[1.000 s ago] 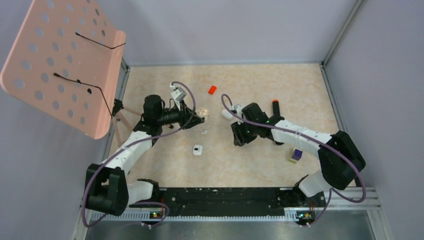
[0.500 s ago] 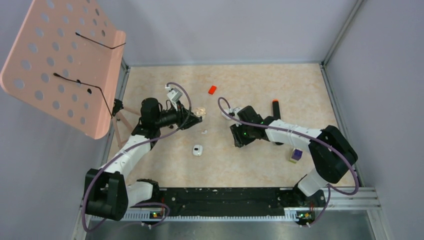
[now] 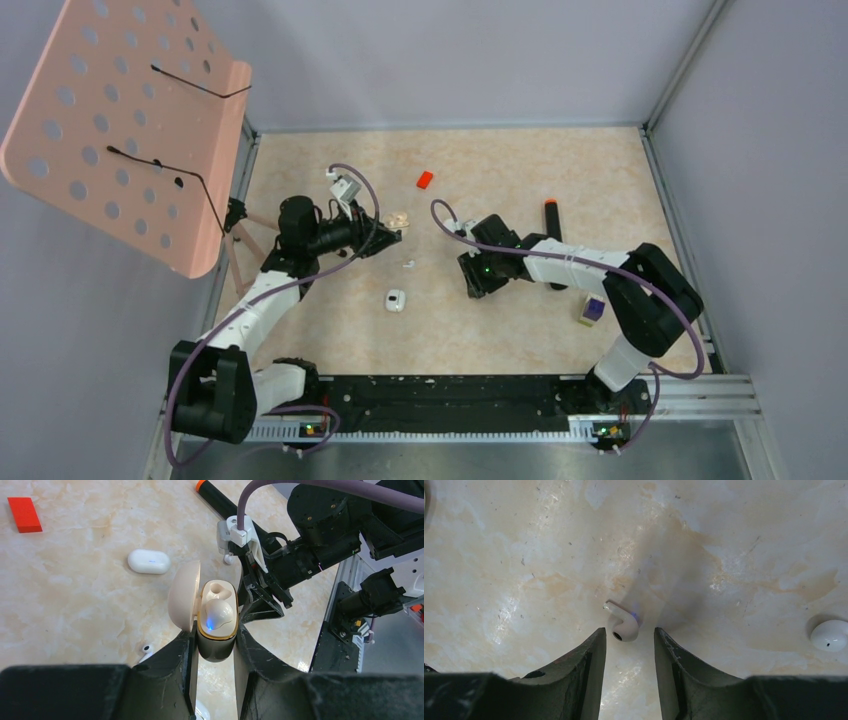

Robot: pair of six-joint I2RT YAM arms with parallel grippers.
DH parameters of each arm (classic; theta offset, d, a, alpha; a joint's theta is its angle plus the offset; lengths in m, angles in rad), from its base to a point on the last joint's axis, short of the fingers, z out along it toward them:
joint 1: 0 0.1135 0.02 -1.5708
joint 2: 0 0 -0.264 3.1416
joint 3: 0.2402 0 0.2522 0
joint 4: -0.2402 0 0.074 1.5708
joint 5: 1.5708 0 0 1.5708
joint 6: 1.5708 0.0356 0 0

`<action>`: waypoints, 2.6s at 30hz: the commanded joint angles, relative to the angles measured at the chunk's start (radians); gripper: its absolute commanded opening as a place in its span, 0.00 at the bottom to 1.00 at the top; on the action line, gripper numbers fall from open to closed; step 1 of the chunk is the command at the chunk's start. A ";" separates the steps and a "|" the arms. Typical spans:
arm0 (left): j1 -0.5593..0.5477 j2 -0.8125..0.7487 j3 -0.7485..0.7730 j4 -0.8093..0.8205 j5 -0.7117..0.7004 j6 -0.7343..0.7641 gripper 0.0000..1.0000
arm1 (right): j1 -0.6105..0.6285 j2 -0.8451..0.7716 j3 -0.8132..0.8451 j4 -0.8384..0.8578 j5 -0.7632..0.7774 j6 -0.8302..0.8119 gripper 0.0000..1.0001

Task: Insert the wireless bluetooth earbuds into the charging case
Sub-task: Pick up the earbud from the center of the board.

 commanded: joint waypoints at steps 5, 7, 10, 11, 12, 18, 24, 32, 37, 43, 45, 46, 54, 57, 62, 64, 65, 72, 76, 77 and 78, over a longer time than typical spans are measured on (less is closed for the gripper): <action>0.013 0.001 0.004 0.064 0.001 -0.010 0.00 | 0.012 0.024 0.024 0.028 -0.022 -0.029 0.34; 0.013 0.005 0.004 0.067 0.001 -0.011 0.00 | 0.014 0.026 0.023 0.031 -0.019 -0.030 0.33; 0.015 0.008 0.004 0.069 0.003 -0.013 0.00 | 0.015 0.027 0.017 0.033 -0.017 -0.041 0.31; 0.015 0.009 0.005 0.071 0.003 -0.012 0.00 | 0.016 0.027 0.011 0.034 -0.014 -0.044 0.30; 0.015 0.010 0.004 0.071 0.003 -0.011 0.00 | 0.017 0.027 0.008 0.037 -0.013 -0.049 0.30; 0.015 0.016 -0.004 0.075 0.003 -0.007 0.00 | 0.020 0.027 -0.022 0.057 0.001 -0.068 0.21; 0.015 0.021 -0.007 0.079 0.002 -0.002 0.00 | 0.020 0.011 -0.043 0.048 0.015 -0.079 0.30; 0.016 0.031 -0.004 0.088 0.001 -0.002 0.00 | 0.020 0.007 -0.052 0.037 0.022 -0.095 0.30; 0.016 0.032 -0.001 0.088 -0.001 0.000 0.00 | 0.022 -0.005 -0.059 0.013 0.021 -0.133 0.30; 0.016 0.039 -0.006 0.099 -0.004 -0.005 0.00 | 0.026 -0.002 -0.054 0.009 0.012 -0.168 0.27; 0.016 0.040 -0.002 0.100 -0.008 -0.004 0.00 | 0.028 -0.001 -0.052 0.006 0.024 -0.177 0.26; 0.016 0.041 -0.002 0.101 -0.011 -0.004 0.00 | 0.027 -0.001 -0.052 0.006 0.028 -0.177 0.26; 0.016 0.057 -0.008 0.121 -0.008 0.003 0.00 | 0.035 -0.025 -0.048 -0.001 0.030 -0.262 0.00; 0.016 0.079 -0.006 0.148 0.033 0.010 0.00 | 0.036 -0.065 -0.007 -0.040 0.064 -0.365 0.00; -0.004 0.137 0.037 0.160 0.082 0.040 0.00 | 0.035 -0.166 0.125 -0.146 0.098 -0.653 0.00; -0.018 0.165 0.070 0.163 0.094 0.059 0.00 | 0.035 -0.224 0.161 -0.160 0.104 -0.756 0.00; -0.026 0.183 0.089 0.164 0.099 0.066 0.00 | 0.035 -0.254 0.173 -0.161 0.102 -0.822 0.00; -0.094 0.289 0.222 0.182 0.142 0.083 0.00 | 0.035 -0.419 0.194 -0.102 0.160 -1.338 0.00; -0.123 0.334 0.289 0.169 0.191 0.088 0.00 | 0.039 -0.455 0.196 -0.043 0.178 -1.554 0.00; -0.129 0.341 0.301 0.168 0.201 0.089 0.00 | 0.044 -0.465 0.192 -0.015 0.184 -1.594 0.00; -0.135 0.349 0.313 0.169 0.208 0.086 0.00 | 0.052 -0.470 0.185 0.009 0.191 -1.638 0.00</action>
